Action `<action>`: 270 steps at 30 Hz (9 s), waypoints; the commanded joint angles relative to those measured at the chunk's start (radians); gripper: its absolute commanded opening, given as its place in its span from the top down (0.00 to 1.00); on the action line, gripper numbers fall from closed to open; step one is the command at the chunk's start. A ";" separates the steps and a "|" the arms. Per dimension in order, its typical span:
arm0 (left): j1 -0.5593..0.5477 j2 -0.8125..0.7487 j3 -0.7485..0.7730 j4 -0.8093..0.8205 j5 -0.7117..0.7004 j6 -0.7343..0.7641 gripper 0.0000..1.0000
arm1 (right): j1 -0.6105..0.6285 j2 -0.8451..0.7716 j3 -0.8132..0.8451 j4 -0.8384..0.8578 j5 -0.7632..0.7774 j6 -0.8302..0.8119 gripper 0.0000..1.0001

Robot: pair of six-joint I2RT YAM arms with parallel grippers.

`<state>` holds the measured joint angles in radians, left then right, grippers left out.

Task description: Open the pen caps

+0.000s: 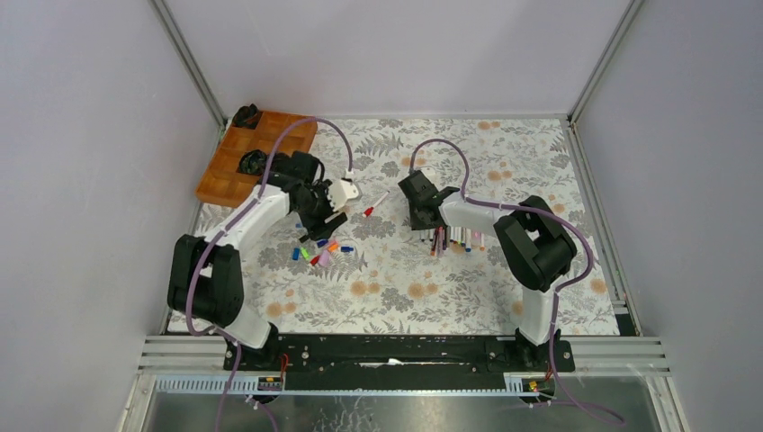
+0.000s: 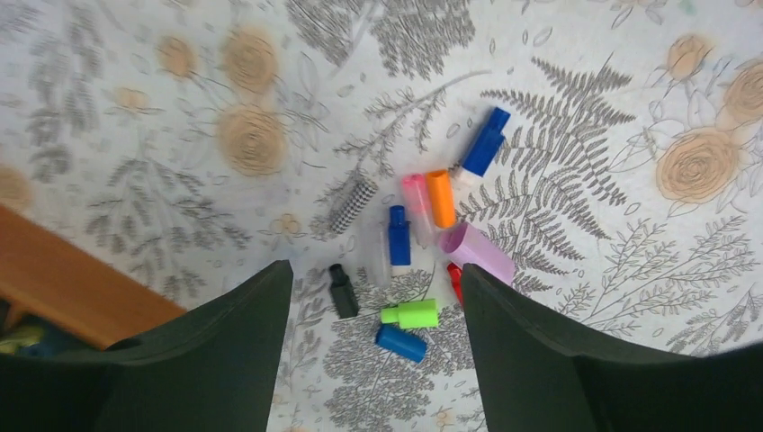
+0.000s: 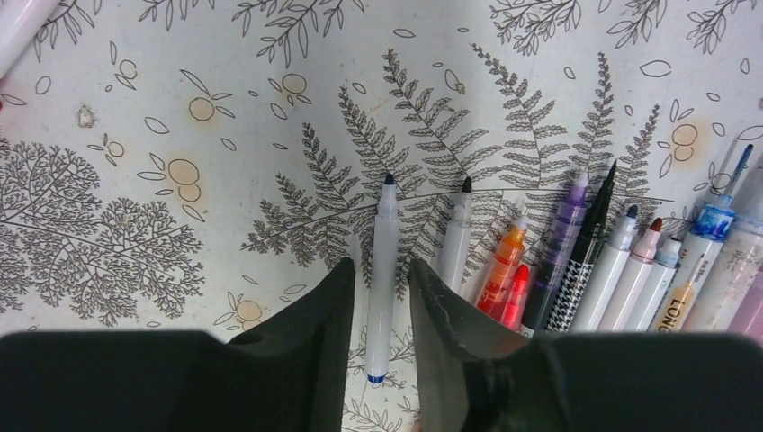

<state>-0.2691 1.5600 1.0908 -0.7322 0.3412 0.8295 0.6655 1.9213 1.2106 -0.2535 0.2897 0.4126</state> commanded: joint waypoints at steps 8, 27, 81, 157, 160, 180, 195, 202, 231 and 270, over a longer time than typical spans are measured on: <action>0.055 -0.100 0.280 -0.203 0.082 -0.155 0.02 | -0.001 -0.106 0.034 -0.095 0.062 -0.001 0.60; 0.119 -0.240 0.268 -0.064 0.127 -0.322 0.02 | 0.010 0.328 0.695 -0.314 -0.071 0.241 0.43; 0.155 -0.235 0.240 -0.052 0.240 -0.523 0.02 | 0.066 0.392 0.897 -0.280 -0.130 0.186 1.00; -0.241 -0.460 -0.049 -0.175 -0.013 0.090 1.00 | -0.038 -0.173 0.262 -0.009 -1.127 0.330 0.49; -0.306 -0.464 -0.063 -0.177 -0.097 0.104 1.00 | -0.001 -0.151 0.228 0.032 -1.206 0.339 0.50; -0.420 -0.458 -0.071 -0.165 -0.201 0.126 1.00 | 0.131 -0.039 0.199 0.028 -1.348 0.293 0.79; -0.393 -0.452 0.044 -0.331 0.045 0.101 0.22 | 0.118 -0.166 0.106 0.005 -1.455 0.021 1.00; -0.244 -0.371 0.169 -0.511 0.376 0.183 0.22 | 0.120 -0.266 -0.053 0.234 -1.542 0.079 1.00; -0.261 -0.320 0.127 -0.417 0.293 0.149 1.00 | 0.137 -0.172 0.002 0.270 -1.459 0.092 0.60; 0.018 -0.261 -0.031 -0.251 0.085 0.346 1.00 | -0.003 -0.408 -0.231 -0.024 -0.811 -0.069 1.00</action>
<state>-0.2459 1.2640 1.0679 -1.0706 0.3450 1.2869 0.6666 1.5246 0.9066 -0.2447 -0.8253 0.3538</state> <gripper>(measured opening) 0.190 0.144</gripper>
